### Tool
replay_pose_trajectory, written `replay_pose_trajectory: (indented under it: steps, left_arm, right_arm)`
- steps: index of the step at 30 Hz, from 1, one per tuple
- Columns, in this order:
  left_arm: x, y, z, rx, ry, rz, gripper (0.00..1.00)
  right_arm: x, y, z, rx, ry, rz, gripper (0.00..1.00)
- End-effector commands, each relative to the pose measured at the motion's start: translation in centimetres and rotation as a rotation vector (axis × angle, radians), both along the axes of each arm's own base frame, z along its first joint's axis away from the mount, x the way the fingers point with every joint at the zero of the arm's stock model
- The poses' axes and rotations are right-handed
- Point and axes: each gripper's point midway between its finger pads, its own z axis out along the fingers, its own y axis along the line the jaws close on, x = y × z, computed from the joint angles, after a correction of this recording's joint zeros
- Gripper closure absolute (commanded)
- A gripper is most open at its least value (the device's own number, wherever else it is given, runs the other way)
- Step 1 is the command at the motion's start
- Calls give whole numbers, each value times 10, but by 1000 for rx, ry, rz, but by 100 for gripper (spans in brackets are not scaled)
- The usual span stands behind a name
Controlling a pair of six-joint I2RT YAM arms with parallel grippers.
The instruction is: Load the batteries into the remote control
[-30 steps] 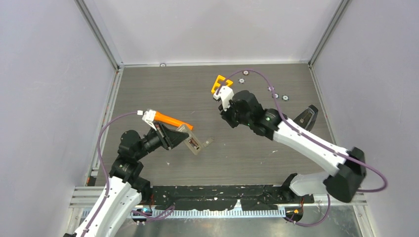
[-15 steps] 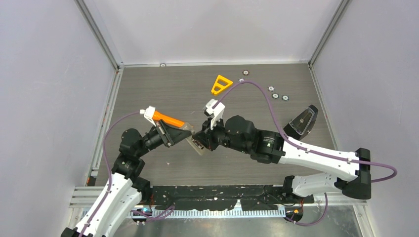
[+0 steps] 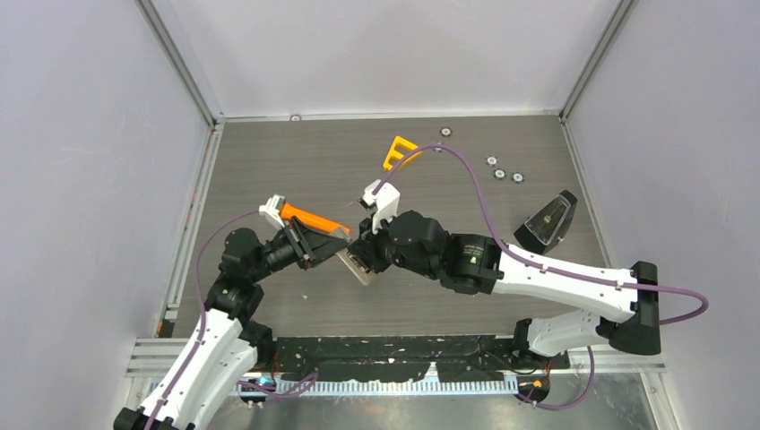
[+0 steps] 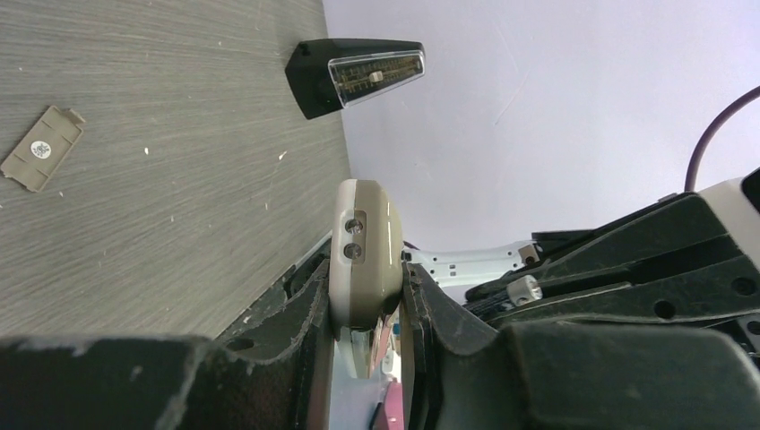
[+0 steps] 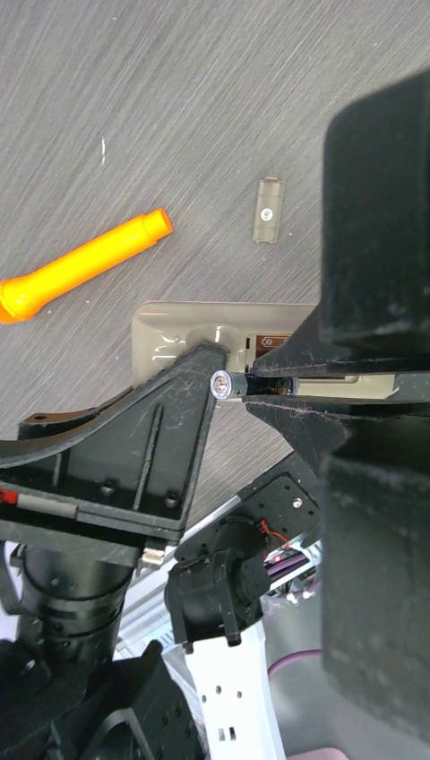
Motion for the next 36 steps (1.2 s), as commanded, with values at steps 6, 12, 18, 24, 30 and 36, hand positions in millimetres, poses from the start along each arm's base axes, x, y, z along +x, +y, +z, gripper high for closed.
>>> replay_pose_trajectory:
  steps: [6,12,18,24,30,36]
  left_arm:
    - [-4,2,28,-61,-20,-14,100]
    - [-4,7,27,-56,-13,-11,100]
    - [-5,8,30,-63,-17,-12,100]
    - [-7,9,32,-69,-20,-15,100]
    - [-7,11,32,-70,-24,-12,100]
    - [-6,12,33,-71,-28,-2,100]
  right_arm:
    - [-2,0,-3,-23,-9,-19,94]
    - [-2,-1,-13,-57,-13,-27,95]
    - [-2,3,-23,-90,-21,-22,94]
    - [4,3,-29,-119,-41,-43,94]
    - [8,0,-33,-147,-70,-53,92]
    - [1,2,-41,-174,-56,-8,88]
